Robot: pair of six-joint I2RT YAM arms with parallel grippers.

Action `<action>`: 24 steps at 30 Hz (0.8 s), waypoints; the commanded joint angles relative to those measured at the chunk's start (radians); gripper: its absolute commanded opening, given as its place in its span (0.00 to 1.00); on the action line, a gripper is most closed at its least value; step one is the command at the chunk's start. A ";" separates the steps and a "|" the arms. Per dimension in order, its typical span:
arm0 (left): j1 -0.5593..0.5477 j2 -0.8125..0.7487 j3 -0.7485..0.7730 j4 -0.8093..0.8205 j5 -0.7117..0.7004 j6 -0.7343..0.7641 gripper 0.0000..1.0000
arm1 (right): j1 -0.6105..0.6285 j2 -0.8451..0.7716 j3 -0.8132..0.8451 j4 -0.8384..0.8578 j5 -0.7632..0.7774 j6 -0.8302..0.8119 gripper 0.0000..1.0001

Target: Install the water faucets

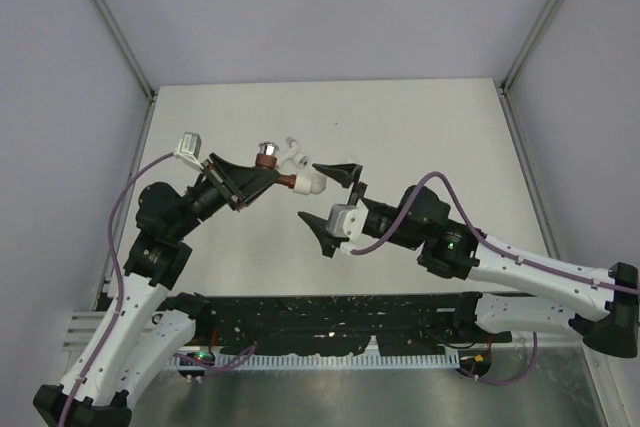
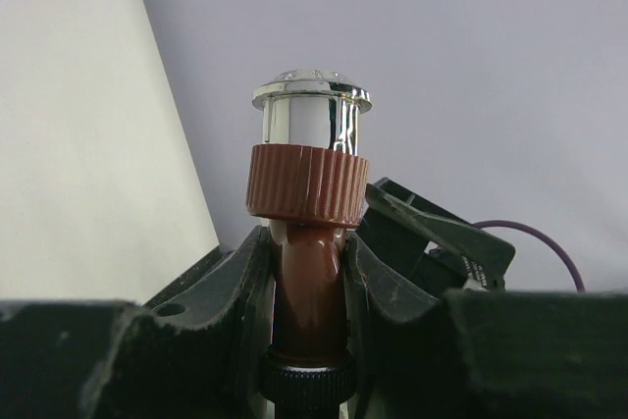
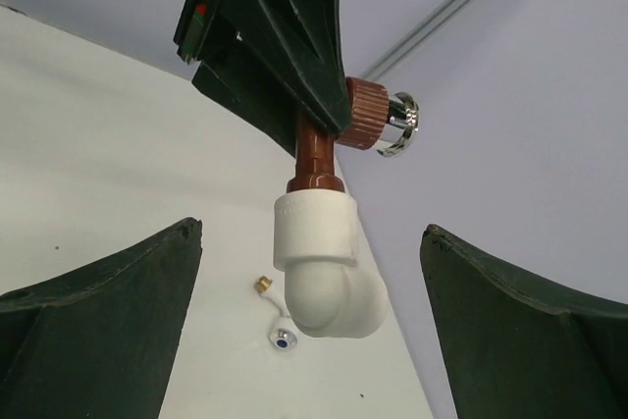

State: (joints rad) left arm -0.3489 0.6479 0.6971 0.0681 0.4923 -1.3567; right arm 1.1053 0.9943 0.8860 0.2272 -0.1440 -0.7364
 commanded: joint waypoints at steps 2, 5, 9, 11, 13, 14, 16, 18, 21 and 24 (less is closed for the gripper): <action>-0.002 -0.008 0.022 0.105 0.038 -0.054 0.00 | 0.056 0.058 -0.042 0.111 0.266 -0.231 0.92; -0.002 -0.005 0.022 0.116 0.051 -0.067 0.00 | 0.083 0.082 -0.077 0.188 0.317 -0.313 0.88; -0.002 -0.002 0.022 0.125 0.064 -0.078 0.00 | 0.097 0.104 -0.096 0.277 0.336 -0.337 0.75; -0.002 -0.002 0.022 0.125 0.068 -0.078 0.00 | 0.102 0.110 -0.107 0.313 0.342 -0.349 0.74; -0.004 -0.002 0.021 0.128 0.069 -0.081 0.00 | 0.111 0.119 -0.111 0.346 0.354 -0.368 0.73; -0.001 -0.002 0.021 0.130 0.072 -0.082 0.00 | 0.116 0.122 -0.113 0.347 0.353 -0.377 0.73; -0.002 -0.004 0.021 0.134 0.074 -0.084 0.00 | 0.117 0.130 -0.107 0.348 0.359 -0.391 0.70; -0.004 -0.007 0.021 0.139 0.075 -0.084 0.00 | 0.117 0.133 -0.098 0.336 0.356 -0.382 0.61; -0.002 -0.010 0.021 0.150 0.081 -0.059 0.00 | 0.117 0.121 -0.064 0.250 0.322 -0.327 0.40; -0.002 -0.019 0.016 0.177 0.083 -0.010 0.00 | 0.116 0.107 0.010 0.119 0.276 -0.201 0.25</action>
State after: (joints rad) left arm -0.3466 0.6586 0.6941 0.0841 0.5385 -1.4044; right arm 1.2163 1.1213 0.7914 0.4553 0.1917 -1.1042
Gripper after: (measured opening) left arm 0.313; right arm 0.498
